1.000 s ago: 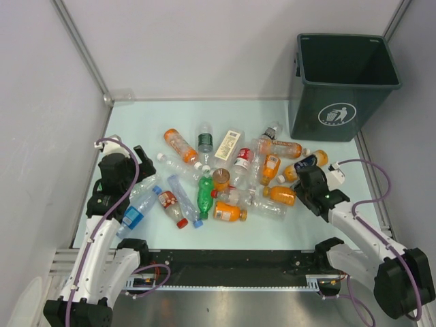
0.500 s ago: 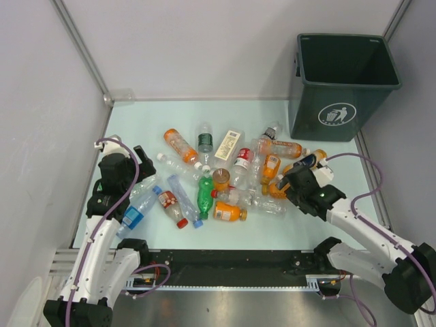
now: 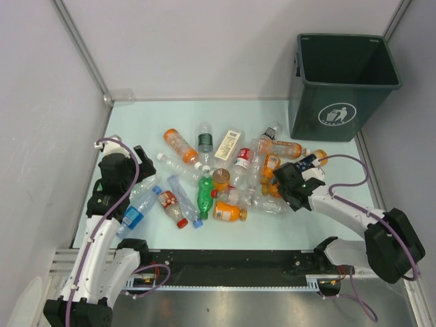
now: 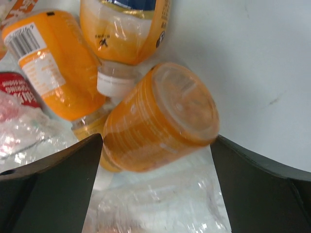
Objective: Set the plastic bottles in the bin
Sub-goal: Pick up the plastic bottle at the center of the board.
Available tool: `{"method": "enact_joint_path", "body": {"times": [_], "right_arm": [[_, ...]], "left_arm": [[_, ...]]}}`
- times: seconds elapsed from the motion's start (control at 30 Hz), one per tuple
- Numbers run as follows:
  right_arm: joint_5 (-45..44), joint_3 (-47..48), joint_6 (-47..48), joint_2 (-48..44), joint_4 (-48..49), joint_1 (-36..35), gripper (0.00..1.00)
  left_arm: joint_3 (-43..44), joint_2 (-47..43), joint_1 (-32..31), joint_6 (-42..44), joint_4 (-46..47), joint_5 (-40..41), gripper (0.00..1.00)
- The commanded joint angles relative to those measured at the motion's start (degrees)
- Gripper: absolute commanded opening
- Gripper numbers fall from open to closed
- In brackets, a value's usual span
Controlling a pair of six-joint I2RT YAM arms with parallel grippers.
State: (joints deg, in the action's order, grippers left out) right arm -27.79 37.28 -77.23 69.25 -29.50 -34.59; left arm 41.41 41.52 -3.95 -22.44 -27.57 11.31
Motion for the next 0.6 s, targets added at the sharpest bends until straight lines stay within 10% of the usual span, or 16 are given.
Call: {"method": "enact_joint_path", "body": {"times": [0.0,0.3,0.57], "right_arm": [[-2.2,1.6,-2.1,3.3,5.9,2.1,0.99],[-1.0,0.9,-2.7,7.0,10.8,3.2,0.88],[-2.1,0.1,-3.1,4.2,10.2,2.2,0.44]], "left_arm": [[1.4,0.0,0.5,0.7,1.1,-0.9,1.0],[1.4,-0.1,0.5,0.8,0.9,-0.7,1.0],[1.4,-0.5,0.5,0.7,0.9,-0.8,1.0]]}}
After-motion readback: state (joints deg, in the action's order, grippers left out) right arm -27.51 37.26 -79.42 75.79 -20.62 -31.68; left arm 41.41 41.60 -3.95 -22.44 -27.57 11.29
